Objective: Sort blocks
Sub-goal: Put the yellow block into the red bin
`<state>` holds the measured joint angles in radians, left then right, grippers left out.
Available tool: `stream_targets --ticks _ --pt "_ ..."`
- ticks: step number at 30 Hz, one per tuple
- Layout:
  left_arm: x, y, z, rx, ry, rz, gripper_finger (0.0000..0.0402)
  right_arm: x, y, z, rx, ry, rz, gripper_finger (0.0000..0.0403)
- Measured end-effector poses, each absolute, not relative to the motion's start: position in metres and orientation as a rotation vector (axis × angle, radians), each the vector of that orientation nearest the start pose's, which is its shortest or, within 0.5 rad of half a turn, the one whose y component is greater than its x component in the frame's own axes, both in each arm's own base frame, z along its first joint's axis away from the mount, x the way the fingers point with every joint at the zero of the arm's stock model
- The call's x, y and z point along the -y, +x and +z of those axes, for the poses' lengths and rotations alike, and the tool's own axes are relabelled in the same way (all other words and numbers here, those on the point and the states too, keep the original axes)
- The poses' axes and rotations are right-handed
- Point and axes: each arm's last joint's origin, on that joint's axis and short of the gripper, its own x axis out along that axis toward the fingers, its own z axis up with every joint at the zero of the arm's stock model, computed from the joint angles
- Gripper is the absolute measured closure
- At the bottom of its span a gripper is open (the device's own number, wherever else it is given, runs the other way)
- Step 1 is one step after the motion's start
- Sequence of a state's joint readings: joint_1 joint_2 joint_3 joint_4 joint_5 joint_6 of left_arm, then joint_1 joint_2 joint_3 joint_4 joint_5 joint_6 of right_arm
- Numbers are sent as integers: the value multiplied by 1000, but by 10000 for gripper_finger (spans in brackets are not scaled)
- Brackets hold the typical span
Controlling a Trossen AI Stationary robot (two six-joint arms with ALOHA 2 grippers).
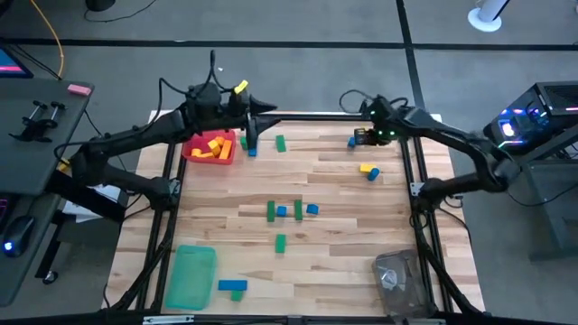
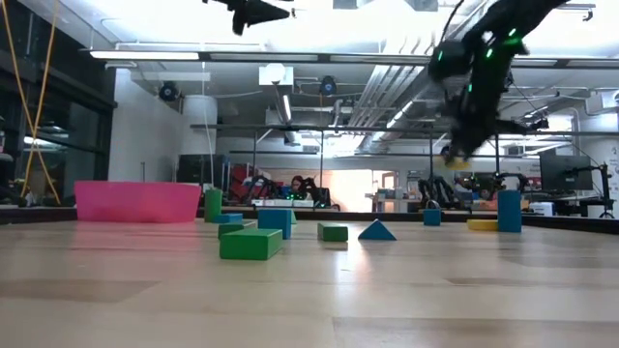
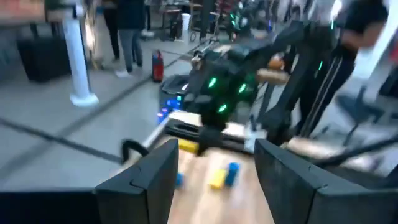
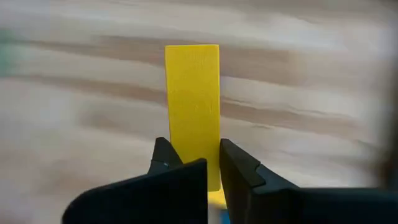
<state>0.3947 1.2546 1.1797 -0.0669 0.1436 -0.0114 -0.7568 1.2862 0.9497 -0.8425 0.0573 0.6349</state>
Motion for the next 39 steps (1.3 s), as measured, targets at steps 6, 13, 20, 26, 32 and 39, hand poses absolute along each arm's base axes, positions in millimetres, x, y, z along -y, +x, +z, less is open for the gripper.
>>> stream_targets --ticks 6,13,20,26,32,39 --pt "-82 283 375 -264 402 94 204 130 195 299 -509 874 -395 403" --pt "-49 318 336 -424 798 -139 204 72 243 309 -489 785 83 403" --pt "-22 339 320 -435 943 -178 204 39 268 287 -621 772 195 403" --pt "-2 342 318 -393 956 -237 204 38 276 279 -645 784 192 403" --pt "1 349 309 -396 882 -288 204 38 284 283 -578 783 236 403" --pt "1 353 309 -365 871 -274 204 29 287 282 -587 775 266 403"
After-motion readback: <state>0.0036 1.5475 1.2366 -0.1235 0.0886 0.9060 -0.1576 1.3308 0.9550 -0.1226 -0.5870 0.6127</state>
